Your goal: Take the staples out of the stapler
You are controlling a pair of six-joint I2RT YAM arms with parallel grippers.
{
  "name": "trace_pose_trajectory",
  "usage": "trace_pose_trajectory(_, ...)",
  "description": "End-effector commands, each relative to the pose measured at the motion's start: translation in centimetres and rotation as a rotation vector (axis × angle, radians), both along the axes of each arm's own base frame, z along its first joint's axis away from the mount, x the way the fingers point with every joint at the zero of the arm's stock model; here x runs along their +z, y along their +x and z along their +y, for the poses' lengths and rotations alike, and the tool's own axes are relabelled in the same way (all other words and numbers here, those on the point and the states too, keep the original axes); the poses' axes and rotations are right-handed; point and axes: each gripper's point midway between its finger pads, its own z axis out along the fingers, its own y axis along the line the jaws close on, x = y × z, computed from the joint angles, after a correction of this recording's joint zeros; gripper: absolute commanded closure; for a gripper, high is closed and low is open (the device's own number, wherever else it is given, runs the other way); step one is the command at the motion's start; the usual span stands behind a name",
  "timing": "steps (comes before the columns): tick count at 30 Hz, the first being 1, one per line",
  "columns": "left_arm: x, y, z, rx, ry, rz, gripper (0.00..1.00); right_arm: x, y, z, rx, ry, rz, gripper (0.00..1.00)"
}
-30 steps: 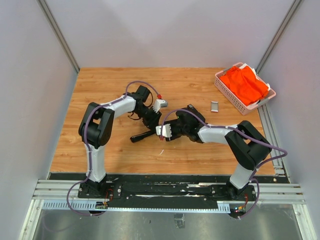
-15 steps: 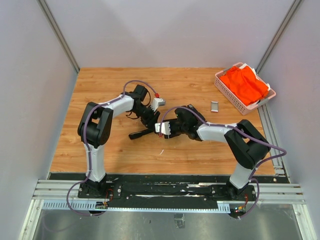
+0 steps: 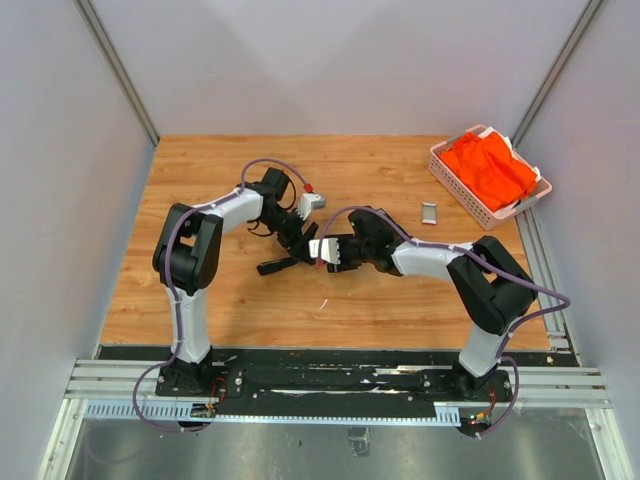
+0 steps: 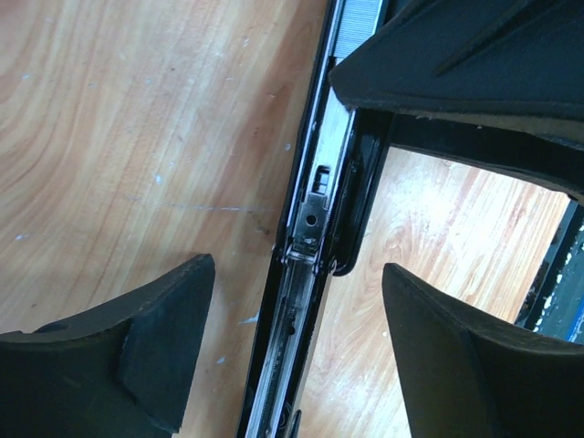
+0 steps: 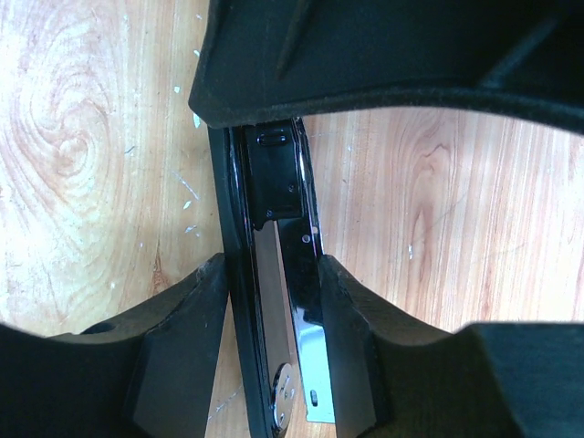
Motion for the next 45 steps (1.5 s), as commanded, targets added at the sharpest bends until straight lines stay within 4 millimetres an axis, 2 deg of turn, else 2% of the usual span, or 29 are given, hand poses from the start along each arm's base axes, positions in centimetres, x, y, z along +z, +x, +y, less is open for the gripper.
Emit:
trace_pose_trajectory(1, 2.1, 0.8, 0.6, -0.003, -0.01, -0.086, 0.19, 0.1, 0.5, 0.1, -0.017, 0.018, 0.055, 0.55)
trace_pose_trajectory(9, 1.9, 2.3, 1.5, 0.009, 0.05, -0.176, 0.1, 0.3, 0.8, 0.5, -0.022, 0.036, 0.118, 0.53)
trace_pose_trajectory(17, 0.7, 3.1, 2.4, 0.005, 0.113, -0.212, 0.08, 0.2, 1.3, 0.4, -0.039, 0.038, 0.17, 0.49)
trace_pose_trajectory(24, 0.9, 3.3, 2.5, 0.014, 0.115, -0.229, 0.08, 1.1, 1.5, 0.6, -0.045, 0.055, 0.173, 0.46)
trace_pose_trajectory(29, 1.2, 3.9, 2.6, 0.02, 0.139, -0.257, 0.07, 3.3, 1.8, 0.1, -0.068, 0.087, 0.158, 0.42)
trace_pose_trajectory(32, 1.6, 4.4, 2.5, -0.005, 0.168, -0.296, 0.09, 5.5, 2.1, -0.6, -0.098, 0.131, 0.157, 0.41)
trace_pose_trajectory(38, 1.1, 4.2, 1.2, -0.076, 0.221, -0.338, 0.13, 9.3, 2.0, -3.6, -0.177, 0.203, 0.155, 0.4)
trace_pose_trajectory(45, 0.7, 4.3, -0.1, -0.099, 0.216, -0.308, 0.25, 13.3, 0.2, -6.8, -0.239, 0.25, 0.067, 0.4)
